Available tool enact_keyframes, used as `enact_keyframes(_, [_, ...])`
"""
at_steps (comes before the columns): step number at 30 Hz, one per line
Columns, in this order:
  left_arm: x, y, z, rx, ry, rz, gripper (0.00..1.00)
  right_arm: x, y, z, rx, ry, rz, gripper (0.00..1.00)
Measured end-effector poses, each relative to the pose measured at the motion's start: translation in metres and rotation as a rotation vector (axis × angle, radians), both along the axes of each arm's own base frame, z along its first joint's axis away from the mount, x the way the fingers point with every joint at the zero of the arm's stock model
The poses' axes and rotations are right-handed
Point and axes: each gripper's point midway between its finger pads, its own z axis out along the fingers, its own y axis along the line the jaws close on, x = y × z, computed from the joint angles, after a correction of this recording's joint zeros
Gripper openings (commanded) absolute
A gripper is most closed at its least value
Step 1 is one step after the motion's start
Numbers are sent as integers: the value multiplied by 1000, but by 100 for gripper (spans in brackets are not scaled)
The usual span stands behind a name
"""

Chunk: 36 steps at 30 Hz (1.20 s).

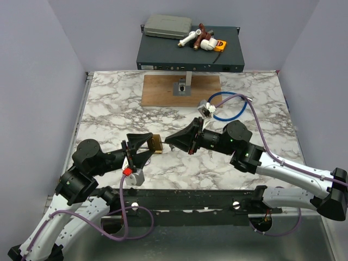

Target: Unlock with the key

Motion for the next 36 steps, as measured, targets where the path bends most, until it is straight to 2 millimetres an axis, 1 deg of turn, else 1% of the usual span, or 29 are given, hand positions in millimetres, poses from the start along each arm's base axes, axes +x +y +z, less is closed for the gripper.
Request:
enact_keyframes(9, [-4,-2,3,-1,-30,-25,0,-2,-1,4,17,9,8,1])
enact_keyframes(15, [-4,-2,4,11,-62,-32,0,-2,-1,6,24,9,9,1])
enact_keyframes(24, [0,-2,8,-12,-54,-6,0,-2,-1,9,41,4,6,1])
enact_keyframes(31, [3,-2,2,-16,-43,6,0,0,0,4,39,6,0,1])
enact_keyframes(36, [3,-2,2,-16,-45,7,0,0,1,6,49,3,0,1])
